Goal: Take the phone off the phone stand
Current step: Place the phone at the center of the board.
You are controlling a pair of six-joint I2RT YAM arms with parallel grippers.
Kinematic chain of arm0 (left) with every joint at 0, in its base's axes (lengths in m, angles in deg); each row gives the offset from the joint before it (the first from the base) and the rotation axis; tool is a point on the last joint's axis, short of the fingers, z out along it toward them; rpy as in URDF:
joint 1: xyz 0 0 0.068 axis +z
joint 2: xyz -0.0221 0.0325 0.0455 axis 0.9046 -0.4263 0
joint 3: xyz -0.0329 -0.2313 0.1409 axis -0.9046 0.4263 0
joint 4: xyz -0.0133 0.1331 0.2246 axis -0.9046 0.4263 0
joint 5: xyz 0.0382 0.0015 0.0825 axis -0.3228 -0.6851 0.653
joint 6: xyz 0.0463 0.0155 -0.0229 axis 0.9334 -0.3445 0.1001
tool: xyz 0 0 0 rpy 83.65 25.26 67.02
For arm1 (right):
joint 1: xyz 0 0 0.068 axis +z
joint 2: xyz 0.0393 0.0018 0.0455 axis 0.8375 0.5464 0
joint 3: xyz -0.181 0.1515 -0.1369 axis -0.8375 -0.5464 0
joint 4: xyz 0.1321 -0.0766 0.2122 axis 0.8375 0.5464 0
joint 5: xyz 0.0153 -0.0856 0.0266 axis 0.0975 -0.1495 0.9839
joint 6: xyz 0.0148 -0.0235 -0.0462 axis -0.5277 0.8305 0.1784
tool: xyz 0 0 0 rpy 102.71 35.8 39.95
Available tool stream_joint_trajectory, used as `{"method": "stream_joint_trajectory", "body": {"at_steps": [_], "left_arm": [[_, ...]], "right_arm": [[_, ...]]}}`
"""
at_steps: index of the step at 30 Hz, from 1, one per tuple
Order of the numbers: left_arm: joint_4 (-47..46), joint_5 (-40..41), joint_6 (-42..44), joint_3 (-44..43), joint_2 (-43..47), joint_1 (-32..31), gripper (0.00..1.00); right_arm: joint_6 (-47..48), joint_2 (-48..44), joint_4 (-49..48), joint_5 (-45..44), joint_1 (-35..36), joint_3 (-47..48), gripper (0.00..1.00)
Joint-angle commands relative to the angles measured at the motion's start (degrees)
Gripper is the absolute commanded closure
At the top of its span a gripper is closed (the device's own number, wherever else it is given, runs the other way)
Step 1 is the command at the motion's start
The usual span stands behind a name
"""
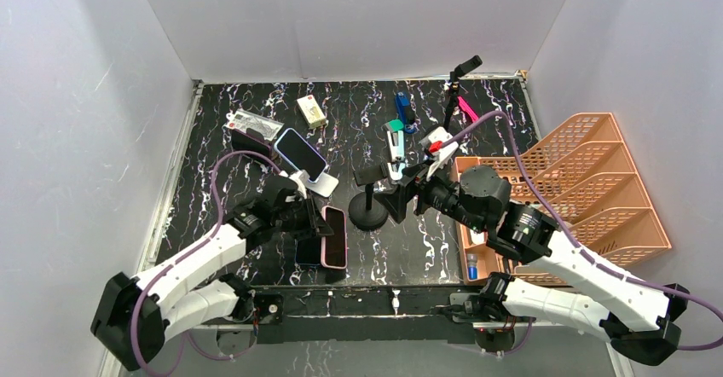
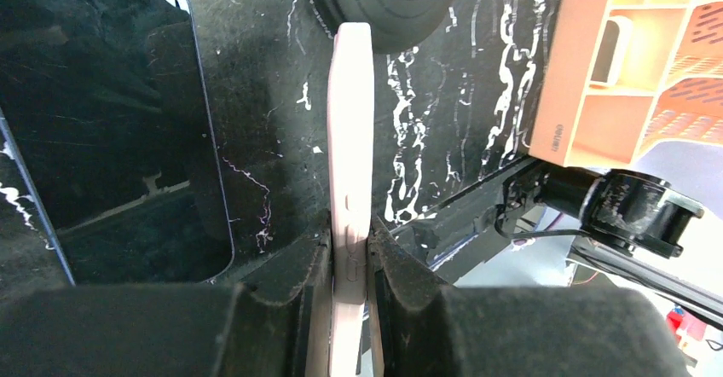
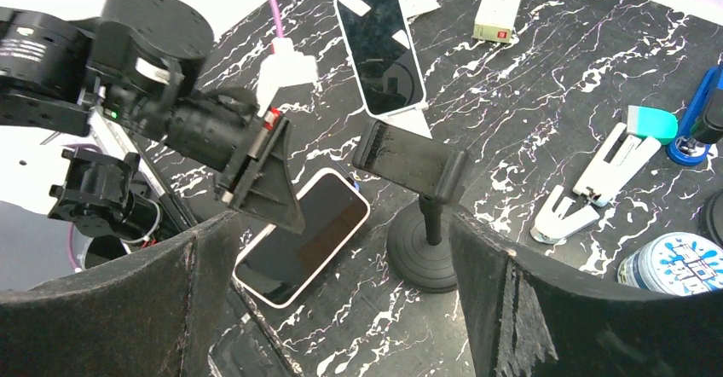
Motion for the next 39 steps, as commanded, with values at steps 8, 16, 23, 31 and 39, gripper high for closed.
{"method": "stream_joint_trajectory", "body": {"at_steps": [8, 16, 23, 31, 39], "left_arm": [[-6.8, 4.3, -4.0, 0.0, -7.6, -2.7, 1.00], [-9.9, 1.8, -4.3, -0.3, -14.2, -3.8, 1.00], [-13.5, -1.1, -6.8, 1.2, -14.6, -5.3, 1.00], [-15.2, 0.2, -7.5, 2.6, -17.0, -6.0, 1.00], [-17.6, 1.6, -6.2, 2.0, -20.8, -6.0, 1.00]], "right_arm": [[-1.2, -2.5, -3.6, -1.8, 0.2, -0.2, 0.01], [-1.3, -3.3, -3.1, -2.8, 0.2, -0.3, 0.01], [-1.4, -4.1, -2.7, -3.3, 0.2, -1.0, 0.01], [-1.6, -4.3, -2.5, -3.4, 0.2, -1.2, 0.01], [-1.7, -4.3, -1.4, -3.9, 0.2, -1.0, 0.01]]}}
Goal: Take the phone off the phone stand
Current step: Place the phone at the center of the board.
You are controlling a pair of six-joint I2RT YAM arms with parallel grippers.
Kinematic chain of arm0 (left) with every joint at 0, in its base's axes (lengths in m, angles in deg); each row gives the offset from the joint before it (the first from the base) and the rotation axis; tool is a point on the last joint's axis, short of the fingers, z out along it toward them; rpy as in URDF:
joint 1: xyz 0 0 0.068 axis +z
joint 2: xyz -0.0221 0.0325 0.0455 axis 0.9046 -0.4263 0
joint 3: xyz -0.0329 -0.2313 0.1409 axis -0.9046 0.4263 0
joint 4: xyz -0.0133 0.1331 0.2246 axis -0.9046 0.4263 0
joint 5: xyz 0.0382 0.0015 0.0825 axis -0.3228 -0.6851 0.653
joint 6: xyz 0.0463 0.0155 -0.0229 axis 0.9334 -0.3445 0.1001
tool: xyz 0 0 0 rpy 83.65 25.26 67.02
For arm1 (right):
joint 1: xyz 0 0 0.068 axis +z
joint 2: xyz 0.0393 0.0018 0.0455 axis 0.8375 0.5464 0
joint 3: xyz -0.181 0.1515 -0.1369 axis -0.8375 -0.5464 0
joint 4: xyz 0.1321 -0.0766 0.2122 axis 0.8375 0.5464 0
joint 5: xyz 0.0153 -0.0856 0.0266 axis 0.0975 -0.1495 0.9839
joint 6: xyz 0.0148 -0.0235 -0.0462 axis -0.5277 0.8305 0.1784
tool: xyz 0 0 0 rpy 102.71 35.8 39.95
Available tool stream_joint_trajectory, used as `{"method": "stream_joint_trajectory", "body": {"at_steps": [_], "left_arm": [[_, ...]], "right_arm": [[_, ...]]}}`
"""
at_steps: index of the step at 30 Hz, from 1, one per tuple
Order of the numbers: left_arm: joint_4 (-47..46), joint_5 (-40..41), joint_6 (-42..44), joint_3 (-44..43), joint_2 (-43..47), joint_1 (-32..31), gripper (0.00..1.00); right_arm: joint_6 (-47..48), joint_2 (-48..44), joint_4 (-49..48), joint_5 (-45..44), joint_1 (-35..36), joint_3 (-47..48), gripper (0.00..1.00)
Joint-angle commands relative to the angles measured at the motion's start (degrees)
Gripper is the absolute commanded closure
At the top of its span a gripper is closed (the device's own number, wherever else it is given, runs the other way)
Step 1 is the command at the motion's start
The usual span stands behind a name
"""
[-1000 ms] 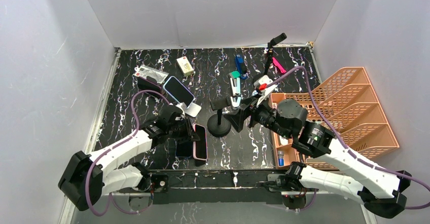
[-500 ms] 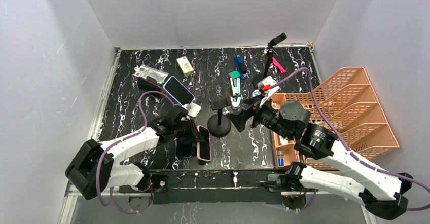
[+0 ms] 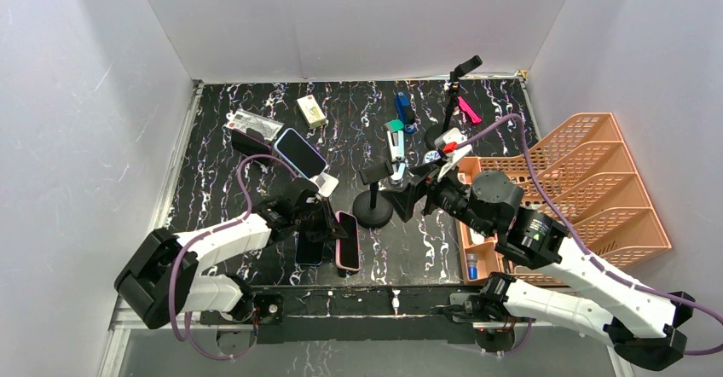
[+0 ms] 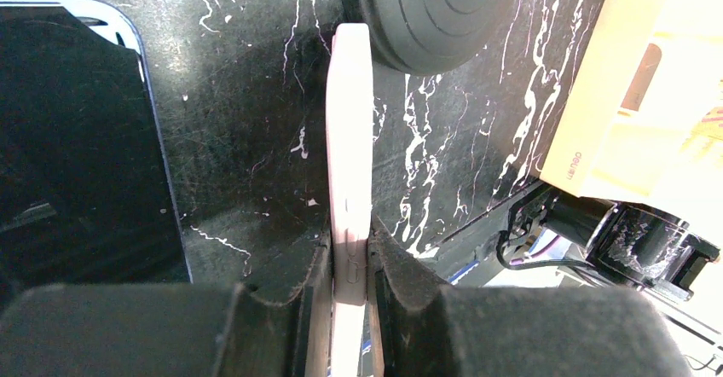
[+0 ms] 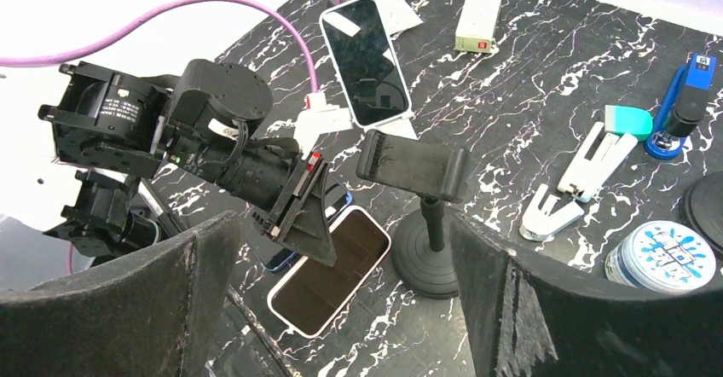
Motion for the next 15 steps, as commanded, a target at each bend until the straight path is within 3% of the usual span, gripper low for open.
{"method": "stream_joint_trajectory", "body": {"at_steps": [1, 10, 15], "left_arm": [[-3.0, 1.2, 0.4, 0.3, -3.6, -1.3, 1.00], [2.8, 6.9, 4.0, -0.1, -2.7, -1.3, 0.99], [4.2, 7.9, 5.4, -0.2, -3.2, -1.3, 0.84]], "right_arm": [[-0.5, -0.8, -1.5, -1.0, 0.2, 0.0, 0.01], [0.1, -0.7, -1.2, -1.9, 0.2, -0.1, 0.01], [0.2, -0.2, -1.2, -1.8, 0.2, 0.1, 0.01]]}}
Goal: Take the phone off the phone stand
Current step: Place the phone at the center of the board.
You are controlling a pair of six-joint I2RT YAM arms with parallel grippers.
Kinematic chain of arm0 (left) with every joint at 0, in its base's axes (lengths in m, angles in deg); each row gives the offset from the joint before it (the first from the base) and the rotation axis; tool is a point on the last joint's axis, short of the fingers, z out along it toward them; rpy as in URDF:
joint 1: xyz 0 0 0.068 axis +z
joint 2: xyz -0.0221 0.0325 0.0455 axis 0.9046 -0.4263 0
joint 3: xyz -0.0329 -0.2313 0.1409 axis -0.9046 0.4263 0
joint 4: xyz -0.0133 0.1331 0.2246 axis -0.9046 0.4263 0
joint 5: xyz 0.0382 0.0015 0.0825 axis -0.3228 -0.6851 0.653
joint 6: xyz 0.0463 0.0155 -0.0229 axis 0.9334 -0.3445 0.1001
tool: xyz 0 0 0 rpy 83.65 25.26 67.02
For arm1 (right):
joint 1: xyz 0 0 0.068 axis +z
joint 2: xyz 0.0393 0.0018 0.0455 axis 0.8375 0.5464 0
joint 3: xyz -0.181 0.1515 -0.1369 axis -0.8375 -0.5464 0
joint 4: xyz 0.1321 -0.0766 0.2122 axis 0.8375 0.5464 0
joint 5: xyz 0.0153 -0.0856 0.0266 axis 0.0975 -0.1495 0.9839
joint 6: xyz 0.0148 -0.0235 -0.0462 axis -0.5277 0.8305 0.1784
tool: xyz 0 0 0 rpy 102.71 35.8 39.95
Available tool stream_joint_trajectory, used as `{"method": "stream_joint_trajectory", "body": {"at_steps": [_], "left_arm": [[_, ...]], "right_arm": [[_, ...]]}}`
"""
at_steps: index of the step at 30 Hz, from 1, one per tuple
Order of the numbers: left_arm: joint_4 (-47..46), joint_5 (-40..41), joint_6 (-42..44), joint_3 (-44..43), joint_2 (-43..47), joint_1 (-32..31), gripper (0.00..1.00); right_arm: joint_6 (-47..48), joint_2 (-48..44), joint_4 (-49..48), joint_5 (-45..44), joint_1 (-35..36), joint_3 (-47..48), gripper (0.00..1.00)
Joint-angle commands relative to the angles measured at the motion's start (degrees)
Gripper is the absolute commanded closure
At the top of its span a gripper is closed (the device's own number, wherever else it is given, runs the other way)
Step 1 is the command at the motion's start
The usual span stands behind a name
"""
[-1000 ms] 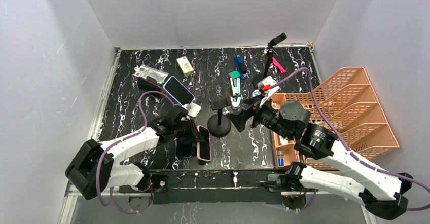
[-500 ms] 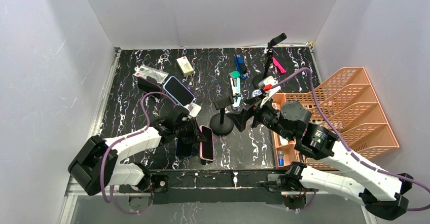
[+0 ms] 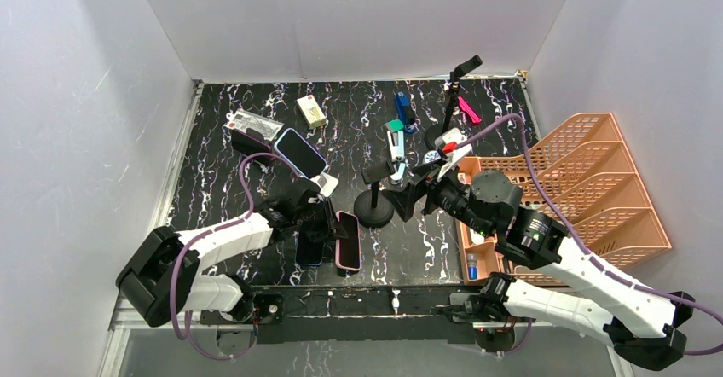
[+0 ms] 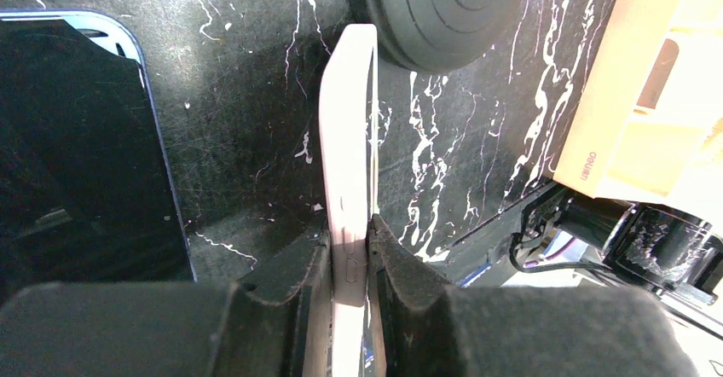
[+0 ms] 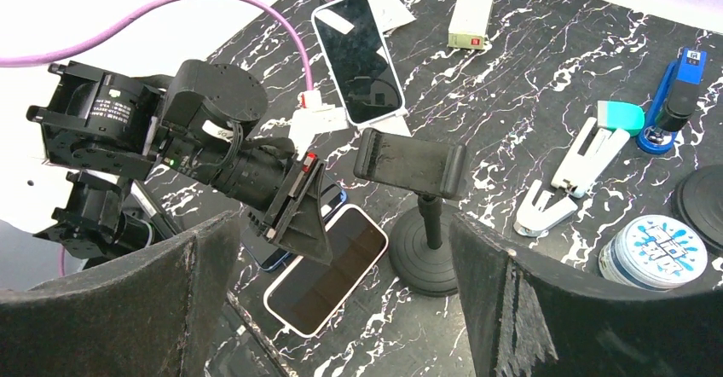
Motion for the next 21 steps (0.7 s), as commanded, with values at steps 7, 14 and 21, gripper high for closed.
{"method": "stream_joint_trajectory", "body": {"at_steps": [7, 14, 21], "left_arm": [[5.4, 7.7, 4.1, 0.6, -2.4, -0.8, 0.75], [6.6, 8.8, 5.0, 1.0, -2.6, -0.8, 0.71], [8.9, 10.2, 6.1, 1.0, -1.6, -0.8, 0.68]], "right_arm": [[0.1, -0.2, -1.6, -0.9, 0.2, -0.1, 0.01], [-0.2, -0.3, -1.4, -1.1, 0.2, -0.2, 0.01], [-0.4, -0.2, -1.3, -1.3, 0.2, -0.3, 0.01]]}}
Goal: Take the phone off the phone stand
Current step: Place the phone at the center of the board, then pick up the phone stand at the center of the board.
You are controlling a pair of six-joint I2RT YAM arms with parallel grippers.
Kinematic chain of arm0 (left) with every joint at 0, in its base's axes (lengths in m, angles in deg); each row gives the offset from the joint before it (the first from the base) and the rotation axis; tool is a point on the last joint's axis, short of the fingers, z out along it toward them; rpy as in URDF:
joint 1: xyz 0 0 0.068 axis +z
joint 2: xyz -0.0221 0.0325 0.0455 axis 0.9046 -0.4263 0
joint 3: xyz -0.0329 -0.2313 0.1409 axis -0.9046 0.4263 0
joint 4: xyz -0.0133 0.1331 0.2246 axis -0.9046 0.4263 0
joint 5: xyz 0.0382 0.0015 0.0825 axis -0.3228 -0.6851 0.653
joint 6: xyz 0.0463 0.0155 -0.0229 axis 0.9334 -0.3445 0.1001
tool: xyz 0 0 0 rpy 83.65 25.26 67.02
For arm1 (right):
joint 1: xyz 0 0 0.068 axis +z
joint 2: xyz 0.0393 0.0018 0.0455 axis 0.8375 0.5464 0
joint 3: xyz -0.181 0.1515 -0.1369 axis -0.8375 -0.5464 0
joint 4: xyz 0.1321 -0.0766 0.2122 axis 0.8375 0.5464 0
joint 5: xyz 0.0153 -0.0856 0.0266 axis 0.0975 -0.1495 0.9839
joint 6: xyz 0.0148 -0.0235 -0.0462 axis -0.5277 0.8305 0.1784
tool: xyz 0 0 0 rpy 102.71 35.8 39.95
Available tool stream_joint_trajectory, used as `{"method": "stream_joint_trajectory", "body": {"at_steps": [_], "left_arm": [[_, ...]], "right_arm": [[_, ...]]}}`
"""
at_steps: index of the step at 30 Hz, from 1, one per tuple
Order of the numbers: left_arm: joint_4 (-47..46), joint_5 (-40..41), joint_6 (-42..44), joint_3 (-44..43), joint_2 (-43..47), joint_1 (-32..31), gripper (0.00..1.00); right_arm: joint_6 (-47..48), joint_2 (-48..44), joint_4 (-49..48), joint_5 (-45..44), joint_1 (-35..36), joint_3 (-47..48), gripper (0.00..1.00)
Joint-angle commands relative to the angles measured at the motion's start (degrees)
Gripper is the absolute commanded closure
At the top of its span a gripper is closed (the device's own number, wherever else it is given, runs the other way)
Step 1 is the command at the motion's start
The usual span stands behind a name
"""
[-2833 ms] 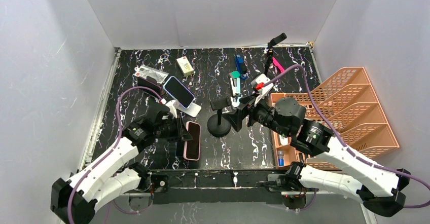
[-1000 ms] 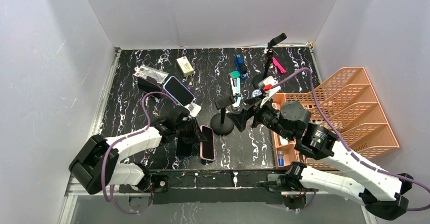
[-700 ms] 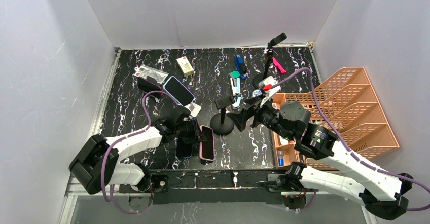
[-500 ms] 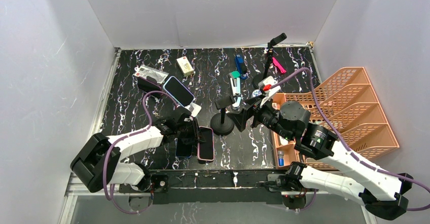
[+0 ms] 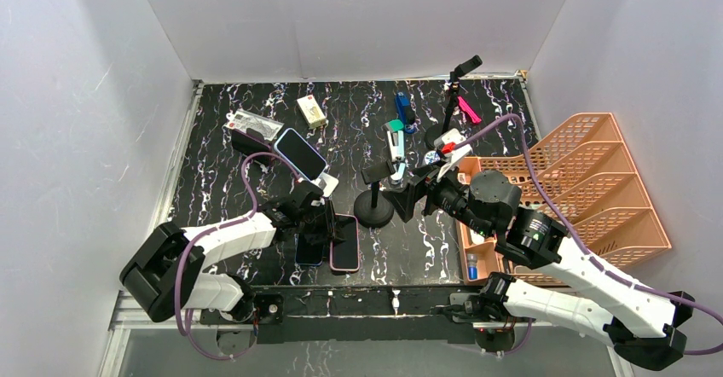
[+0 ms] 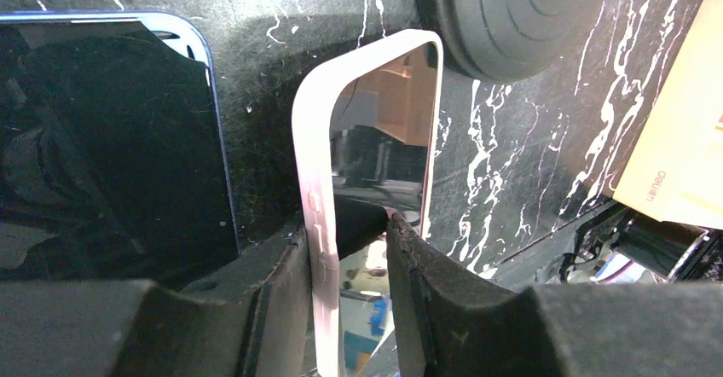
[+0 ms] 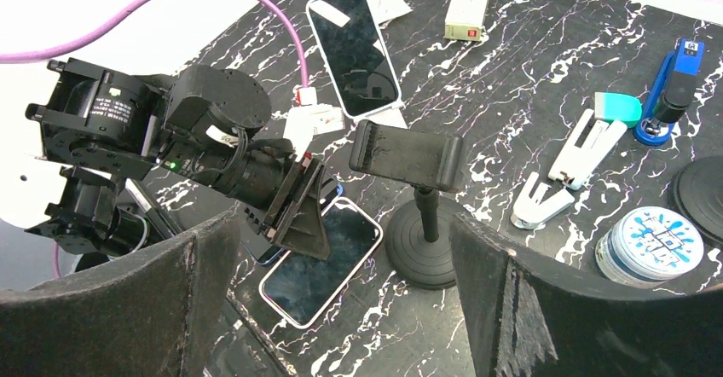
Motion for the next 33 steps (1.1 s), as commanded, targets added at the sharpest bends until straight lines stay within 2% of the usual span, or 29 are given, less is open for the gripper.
{"method": "stream_joint_trajectory", "body": {"at_steps": [1, 19, 27, 33], "left_arm": [[6.8, 5.7, 3.6, 1.0, 0.4, -0.2, 0.67], [12.0, 7.6, 5.8, -2.0, 2.6, -0.2, 0.64], [15.1, 6.4, 6.2, -6.0, 7.4, -0.2, 0.62], [15.4, 3.2, 6.3, -10.3, 11.8, -0.2, 0.57]], "right_arm": [[-0.4, -0.3, -2.3, -0.9, 0.2, -0.3, 0.01], [-0.3, 0.0, -2.3, -1.5, 0.2, -0.5, 0.01], [0.1, 0.5, -2.4, -2.0, 0.1, -0.7, 0.01], [0.0, 1.4, -3.0, -2.5, 0.2, -0.7, 0.01]]}}
